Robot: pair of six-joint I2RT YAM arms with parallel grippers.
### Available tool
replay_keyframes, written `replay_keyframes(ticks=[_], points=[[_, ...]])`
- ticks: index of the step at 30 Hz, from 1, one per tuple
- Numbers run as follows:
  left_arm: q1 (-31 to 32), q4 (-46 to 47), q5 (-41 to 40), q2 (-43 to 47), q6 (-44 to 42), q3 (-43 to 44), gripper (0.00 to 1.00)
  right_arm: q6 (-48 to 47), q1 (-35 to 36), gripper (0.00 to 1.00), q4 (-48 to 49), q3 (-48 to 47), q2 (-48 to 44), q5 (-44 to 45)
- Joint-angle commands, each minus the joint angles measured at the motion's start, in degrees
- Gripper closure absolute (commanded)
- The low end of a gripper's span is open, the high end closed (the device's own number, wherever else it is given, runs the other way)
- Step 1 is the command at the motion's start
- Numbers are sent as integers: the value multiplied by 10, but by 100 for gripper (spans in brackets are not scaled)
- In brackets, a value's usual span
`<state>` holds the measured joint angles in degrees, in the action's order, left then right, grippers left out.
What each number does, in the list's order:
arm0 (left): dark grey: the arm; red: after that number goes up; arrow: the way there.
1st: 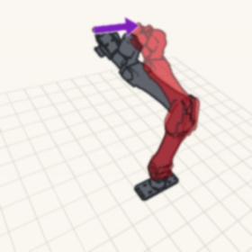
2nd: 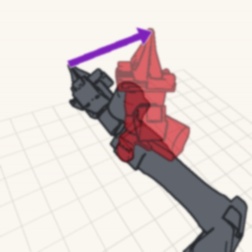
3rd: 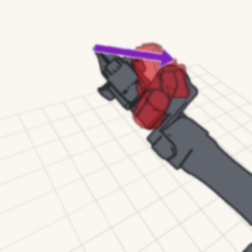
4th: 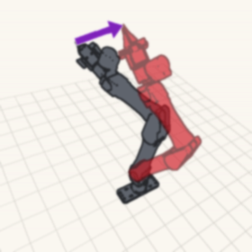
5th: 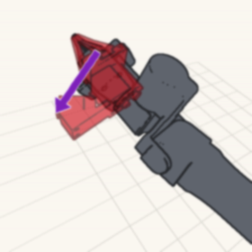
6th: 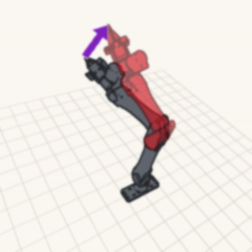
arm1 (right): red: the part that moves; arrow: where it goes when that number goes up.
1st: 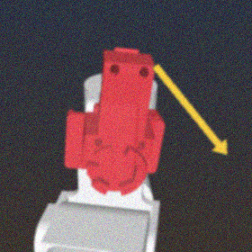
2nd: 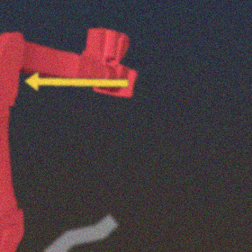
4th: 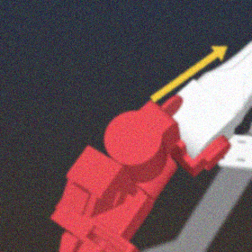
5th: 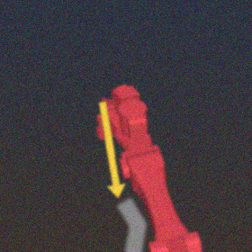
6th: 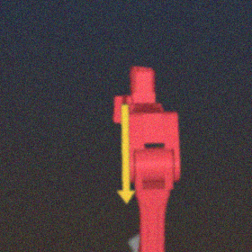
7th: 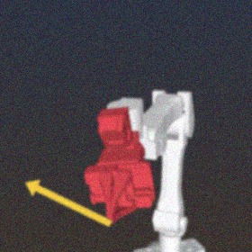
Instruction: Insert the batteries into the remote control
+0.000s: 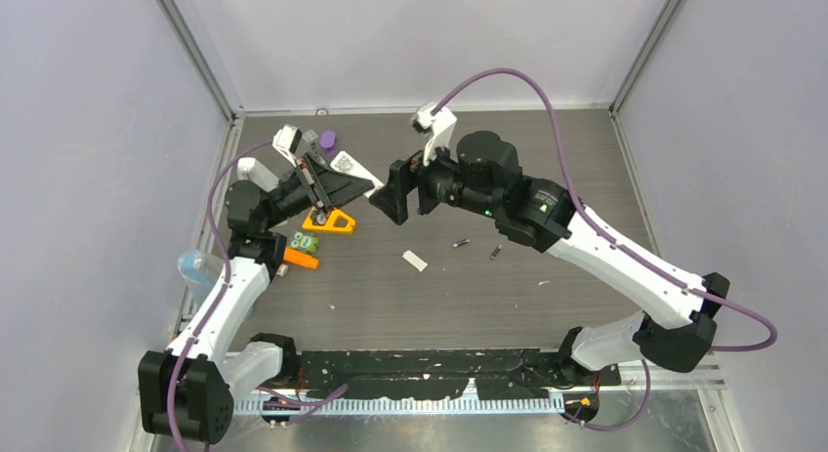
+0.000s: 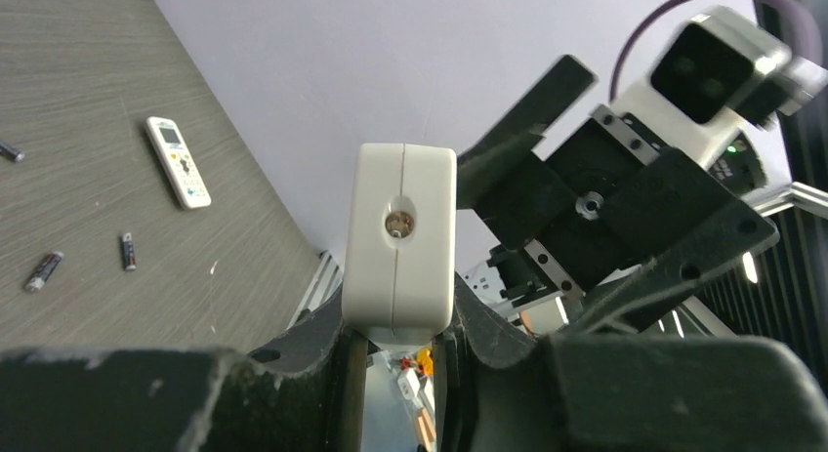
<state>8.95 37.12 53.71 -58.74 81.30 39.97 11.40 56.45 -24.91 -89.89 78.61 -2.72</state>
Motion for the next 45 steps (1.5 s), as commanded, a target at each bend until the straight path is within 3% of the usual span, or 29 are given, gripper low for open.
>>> replay_keyframes(ticks=[1, 9, 12, 18, 26, 45], points=[[2, 78, -30, 15, 26, 16, 100, 180, -31, 7, 30, 23, -47, 45], [6, 110, -66, 24, 51, 10, 100, 349, -57, 1, 102, 63, -30, -39], [7, 111, -75, 28, 56, 5, 100, 382, -57, 0, 157, 76, -23, -63], [7, 112, -103, 37, 67, -8, 100, 422, -57, 2, 159, 72, -4, -76], [7, 111, -112, 46, 70, -15, 100, 450, -57, 24, 186, 84, 1, -76], [7, 110, -119, 38, 70, -16, 100, 446, -57, 43, 164, 78, 17, -74]])
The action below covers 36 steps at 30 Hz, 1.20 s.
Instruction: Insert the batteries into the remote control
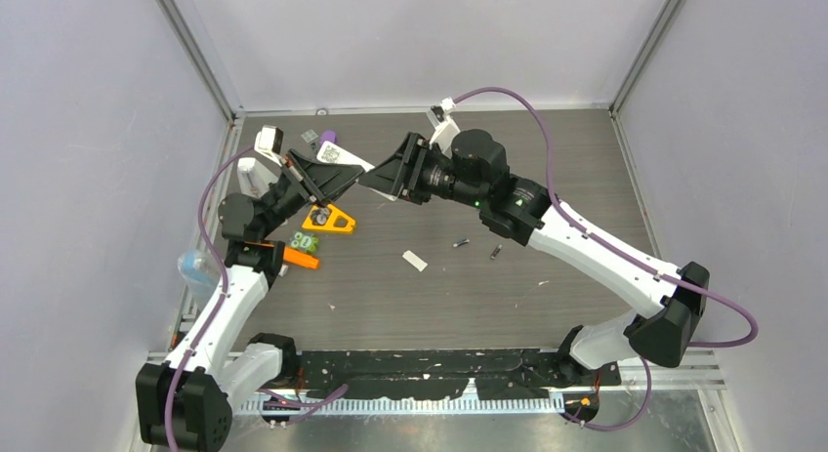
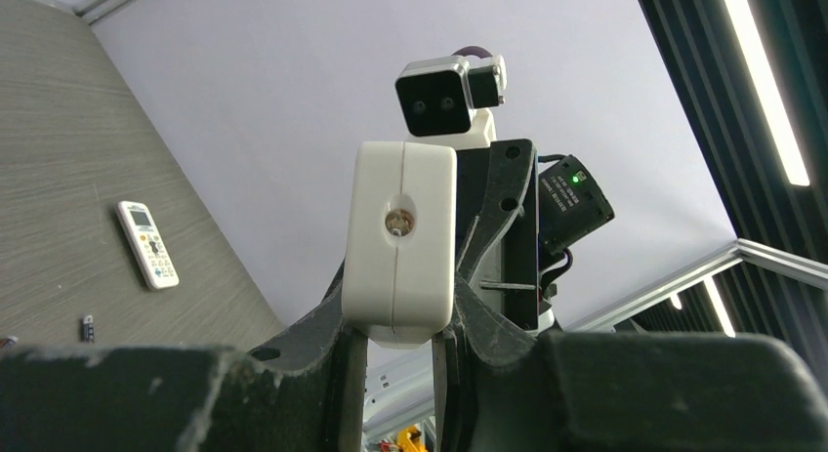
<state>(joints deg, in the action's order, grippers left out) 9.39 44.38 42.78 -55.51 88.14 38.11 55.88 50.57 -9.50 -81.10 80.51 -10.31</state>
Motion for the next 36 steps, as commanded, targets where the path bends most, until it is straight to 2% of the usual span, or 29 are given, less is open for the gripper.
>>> replay_keyframes(ticks=[1, 5, 12, 18, 22, 24, 27, 30, 36], points=[[3, 37, -10, 5, 2, 3, 100, 2, 1, 43, 9, -9, -3, 1], [3, 38, -14, 4, 5, 5, 100, 7, 1, 46, 11, -6, -4, 2], [3, 39, -19, 6, 8, 6, 100, 20, -2, 56, 33, 18, -16, 5], [3, 39, -22, 8, 10, 5, 100, 28, -3, 59, 43, 30, -21, 4], [3, 43, -24, 9, 16, 5, 100, 30, -3, 65, 57, 41, -22, -2], [3, 43, -25, 9, 16, 4, 100, 29, -3, 62, 65, 41, -22, -7], [3, 43, -25, 9, 14, 0, 100, 29, -3, 36, 83, 42, -27, -4], [3, 44, -25, 10, 12, -7, 100, 29, -6, 22, 91, 42, -37, 4], [3, 47, -26, 6, 11, -12, 100, 36, -12, 21, 105, 59, -53, 9]])
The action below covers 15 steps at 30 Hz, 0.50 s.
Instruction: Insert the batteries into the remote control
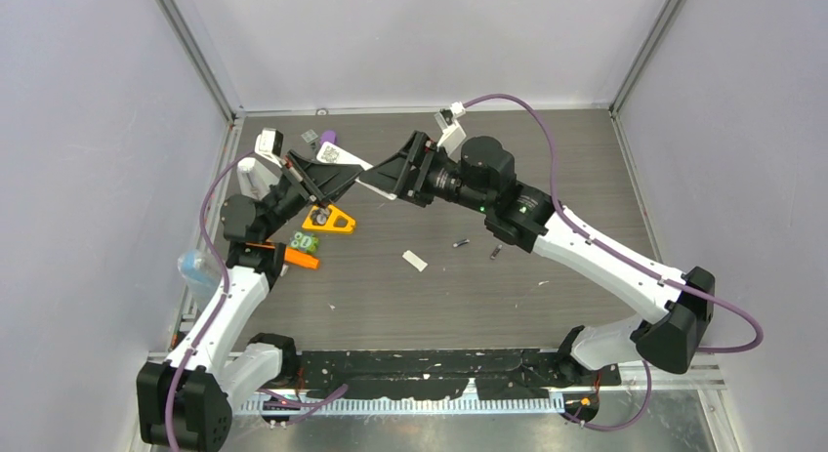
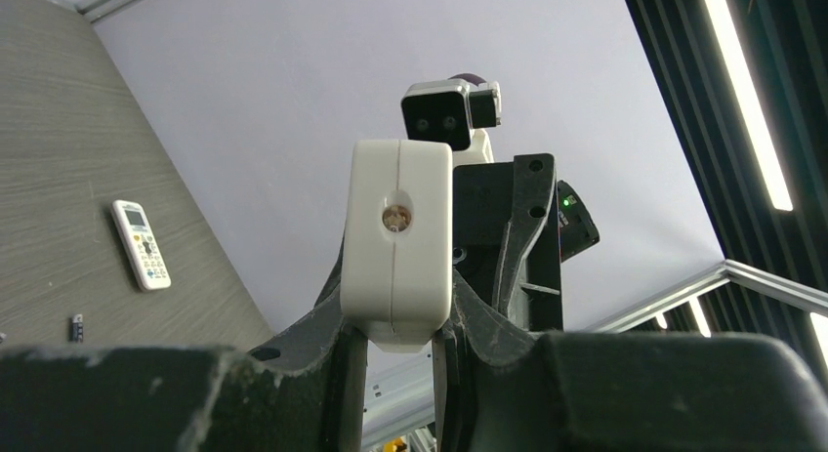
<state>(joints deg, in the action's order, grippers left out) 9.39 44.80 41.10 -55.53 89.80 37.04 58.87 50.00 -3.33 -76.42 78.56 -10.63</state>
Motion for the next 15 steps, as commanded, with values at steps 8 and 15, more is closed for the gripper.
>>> replay_keyframes(ticks=[8, 15], points=[[3, 43, -11, 3, -7, 1, 100, 10, -9, 47, 37, 24, -29, 1], [3, 42, -11, 3, -6, 0, 100, 9, -12, 76, 7, 16, -18, -2]])
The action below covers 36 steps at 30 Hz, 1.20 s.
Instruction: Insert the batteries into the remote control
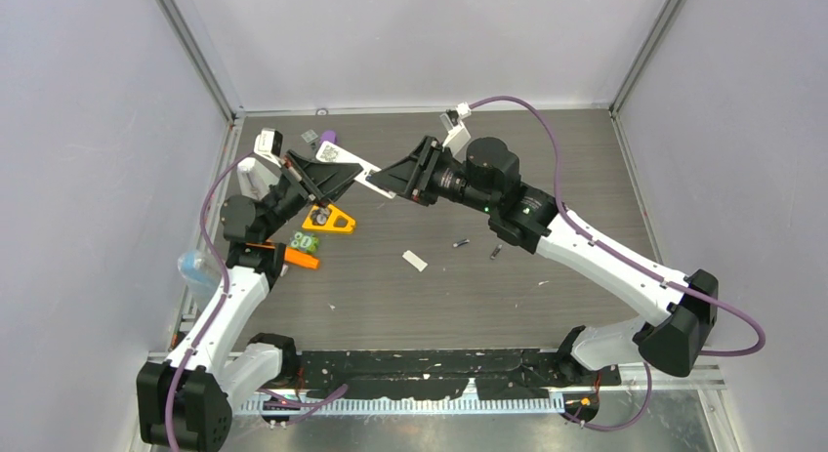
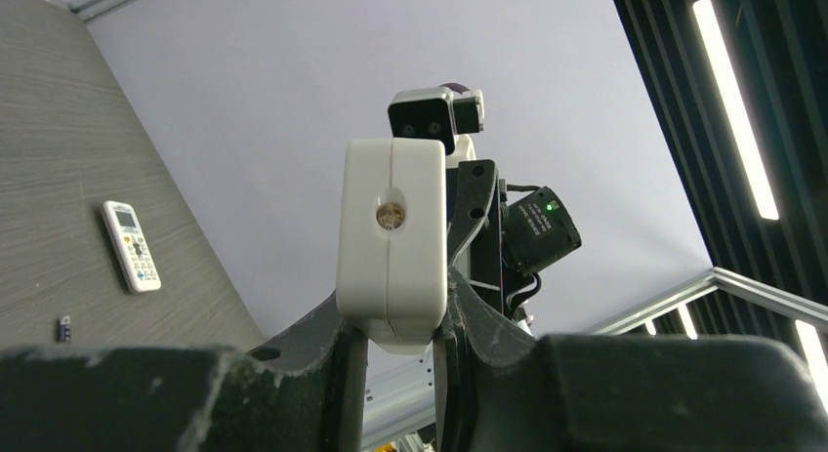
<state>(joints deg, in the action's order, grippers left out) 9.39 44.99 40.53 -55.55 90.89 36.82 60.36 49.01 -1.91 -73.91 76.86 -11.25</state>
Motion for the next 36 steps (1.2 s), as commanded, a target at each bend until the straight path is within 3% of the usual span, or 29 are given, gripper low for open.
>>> replay_keyframes(ticks=[1, 4, 7, 9, 10, 12, 16, 23, 29, 33, 36], points=[[3, 41, -6, 4, -17, 2, 100, -7, -2, 79, -9, -10, -1, 5], [3, 41, -7, 4, -17, 2, 100, -11, -3, 89, -15, -11, 0, 5], [3, 41, -7, 4, -17, 3, 100, -14, -4, 84, -19, -13, -1, 6], [3, 40, -7, 4, -17, 3, 100, -16, -5, 62, -19, -14, -4, 10], [3, 40, -7, 4, -18, 3, 100, -18, -7, 43, -19, -14, -9, 12], [3, 39, -9, 3, -21, 2, 100, -28, -10, 25, -20, -14, -19, 21], [2, 32, -10, 1, -35, -2, 100, -58, -26, 13, -37, -9, -42, 35], [-1, -29, -10, 1, -99, -20, 100, -154, -97, 14, -166, 35, -100, 88], [-1, -68, -8, 0, -143, -55, 100, -263, -117, 23, -317, 64, -59, 220], [-1, -75, -16, 1, -152, -81, 100, -226, -121, 27, -354, 81, -1, 252], [-1, -77, -23, 1, -159, -90, 100, -148, -121, 35, -341, 82, 51, 248]])
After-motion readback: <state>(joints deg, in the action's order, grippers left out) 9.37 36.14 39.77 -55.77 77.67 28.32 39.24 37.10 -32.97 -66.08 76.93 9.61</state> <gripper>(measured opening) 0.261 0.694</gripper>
